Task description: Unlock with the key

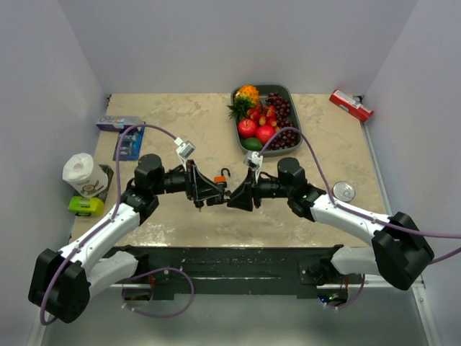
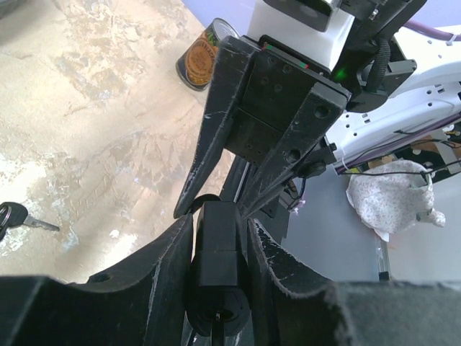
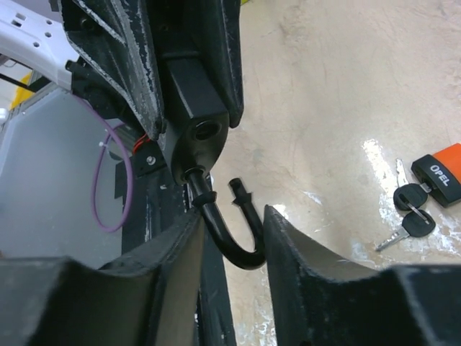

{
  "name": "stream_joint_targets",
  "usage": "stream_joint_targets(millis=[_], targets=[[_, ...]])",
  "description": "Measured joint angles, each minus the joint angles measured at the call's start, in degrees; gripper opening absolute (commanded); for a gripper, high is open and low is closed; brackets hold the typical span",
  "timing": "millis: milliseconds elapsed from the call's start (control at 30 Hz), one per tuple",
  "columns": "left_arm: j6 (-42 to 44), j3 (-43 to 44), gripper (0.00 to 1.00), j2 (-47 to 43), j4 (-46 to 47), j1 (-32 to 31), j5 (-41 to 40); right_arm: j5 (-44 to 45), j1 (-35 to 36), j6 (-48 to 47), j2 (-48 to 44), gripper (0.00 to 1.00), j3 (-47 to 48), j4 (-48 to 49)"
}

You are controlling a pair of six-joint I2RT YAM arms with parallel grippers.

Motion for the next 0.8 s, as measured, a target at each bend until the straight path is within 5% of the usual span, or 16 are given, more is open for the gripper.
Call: stream_joint_targets(millis=[200,367,500,800], targets=[[0.07,0.00,0.00,0.07,1.11,0.39,-0.26,-1.75,0.24,0.02,0.11,0.07,0.02,0.33],[0.44,-0.55,0.00,-0.28,1.81,0.42,-0.96,-2.89,0.26,-0.37,1.70,0.04,1.53,-1.42],[0.61,-3.82,0.00,-2.14,2.56,0.52,-4.70,-2.71,0.28,-1.77,5.22,0.09,4.63,-5.97],[-3.61,-18.49,0.00,-7.41,8.50,0.72,-19.28,3.65,0.72,-2.69,19.02,0.54,13.07,-13.51]])
